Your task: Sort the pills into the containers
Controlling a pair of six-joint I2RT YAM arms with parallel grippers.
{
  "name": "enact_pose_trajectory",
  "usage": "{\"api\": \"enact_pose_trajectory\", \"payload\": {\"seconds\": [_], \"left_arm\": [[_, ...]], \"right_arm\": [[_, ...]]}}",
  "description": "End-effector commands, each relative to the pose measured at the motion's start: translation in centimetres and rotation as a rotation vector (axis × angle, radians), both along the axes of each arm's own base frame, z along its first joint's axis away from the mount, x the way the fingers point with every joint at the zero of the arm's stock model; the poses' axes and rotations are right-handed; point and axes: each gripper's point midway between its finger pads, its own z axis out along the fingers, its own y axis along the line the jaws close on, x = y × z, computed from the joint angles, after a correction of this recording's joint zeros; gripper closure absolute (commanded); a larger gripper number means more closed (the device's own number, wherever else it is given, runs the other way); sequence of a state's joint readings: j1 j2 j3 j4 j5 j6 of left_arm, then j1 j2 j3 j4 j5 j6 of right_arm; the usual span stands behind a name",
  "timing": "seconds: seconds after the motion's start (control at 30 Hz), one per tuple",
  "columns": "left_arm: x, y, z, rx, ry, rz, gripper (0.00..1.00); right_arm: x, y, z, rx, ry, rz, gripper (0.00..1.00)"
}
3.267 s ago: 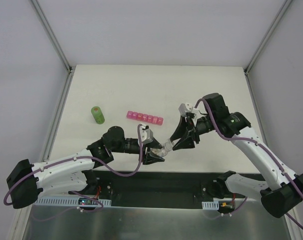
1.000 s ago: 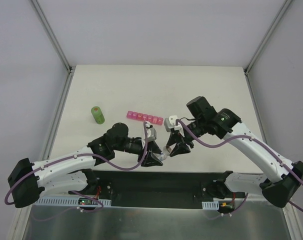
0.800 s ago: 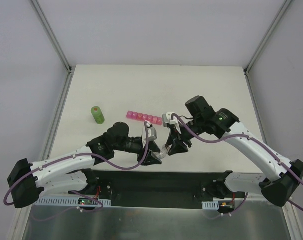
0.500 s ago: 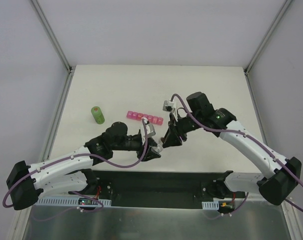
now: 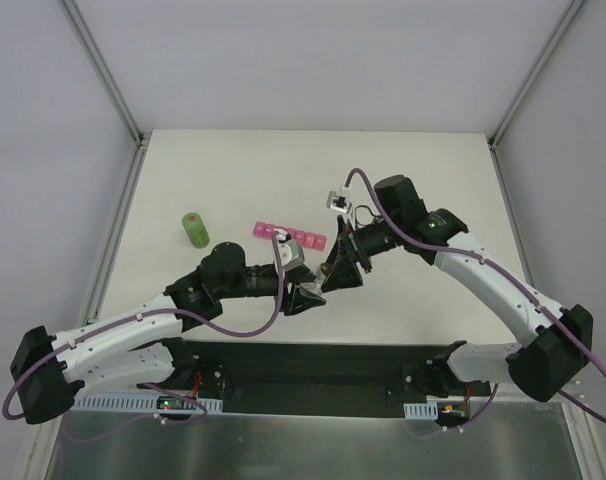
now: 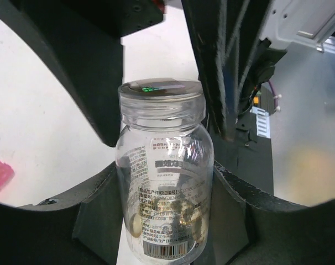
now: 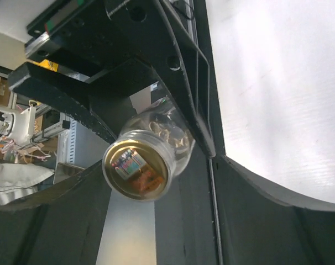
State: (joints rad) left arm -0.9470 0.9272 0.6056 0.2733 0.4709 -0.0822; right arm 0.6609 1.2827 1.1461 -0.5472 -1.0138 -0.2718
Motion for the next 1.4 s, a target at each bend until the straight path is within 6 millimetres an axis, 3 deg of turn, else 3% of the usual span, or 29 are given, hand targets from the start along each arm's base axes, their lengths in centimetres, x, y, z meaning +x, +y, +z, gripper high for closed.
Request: {"api": "enact_pose_trajectory", "payload": {"seconds": [0.0, 0.13, 0.23, 0.33, 0.37, 0.4, 0.57, 0.83, 1.0, 1.1, 1.2, 1.37], "left_arm": [[-0.5, -0.3, 4.3, -0.134, -0.067, -0.057, 0.98], [-1.0, -0.2, 4.1, -0.127, -0.034, -0.09, 0.98], [-1.5, -0.2, 4.1, -0.126, -0.015, -0.117, 0.97], [-2.2, -0.1, 3.9, -0.123, 0.007, -0.164, 0.98], [-2.4, -0.1, 3.6, -0.11, 0.022, -0.18, 0.98], [-2.5, 0.0, 3.7, -0.108, 0.026, -0.194, 0.98], [-3.7, 0.0, 3.6, -0.098, 0.057, -0.288, 0.98], [-3.7, -0.3, 3.7, -0.099, 0.078, -0.323, 0.97], [-3.5, -0.5, 3.5, -0.095, 0.087, -0.327, 0.97], [-3.3, -0.4, 3.5, -0.096, 0.086, -0.316, 0.98], [-3.0, -0.3, 3.7, -0.099, 0.081, -0.298, 0.98], [-2.1, -0.2, 3.8, -0.095, 0.067, -0.236, 0.98]], "right_arm": [[-0.3, -0.7, 5.0, 0.173, -0.141, 0.096, 0.18], [-0.3, -1.4, 5.7, 0.179, -0.264, 0.114, 0.05], [-0.4, -2.1, 6.2, 0.175, -0.383, 0.15, 0.02], [-1.9, -3.3, 6.0, 0.235, -0.59, 0.305, 0.0], [-3.5, -4.6, 5.1, 0.237, -0.625, 0.383, 0.0], [-3.4, -4.7, 4.7, 0.282, -0.783, 0.473, 0.03], [-3.1, -3.9, 4.5, 0.328, -0.846, 0.546, 0.03], [-4.0, -1.8, 3.9, 0.345, -0.793, 0.582, 0.01], [-4.0, -1.6, 4.3, 0.344, -0.778, 0.562, 0.13], [-4.0, -1.5, 4.5, 0.341, -0.763, 0.546, 0.35], [-3.8, -1.4, 4.4, 0.326, -0.743, 0.529, 0.5], [-3.2, -0.8, 3.9, 0.296, -0.71, 0.482, 0.59]]}}
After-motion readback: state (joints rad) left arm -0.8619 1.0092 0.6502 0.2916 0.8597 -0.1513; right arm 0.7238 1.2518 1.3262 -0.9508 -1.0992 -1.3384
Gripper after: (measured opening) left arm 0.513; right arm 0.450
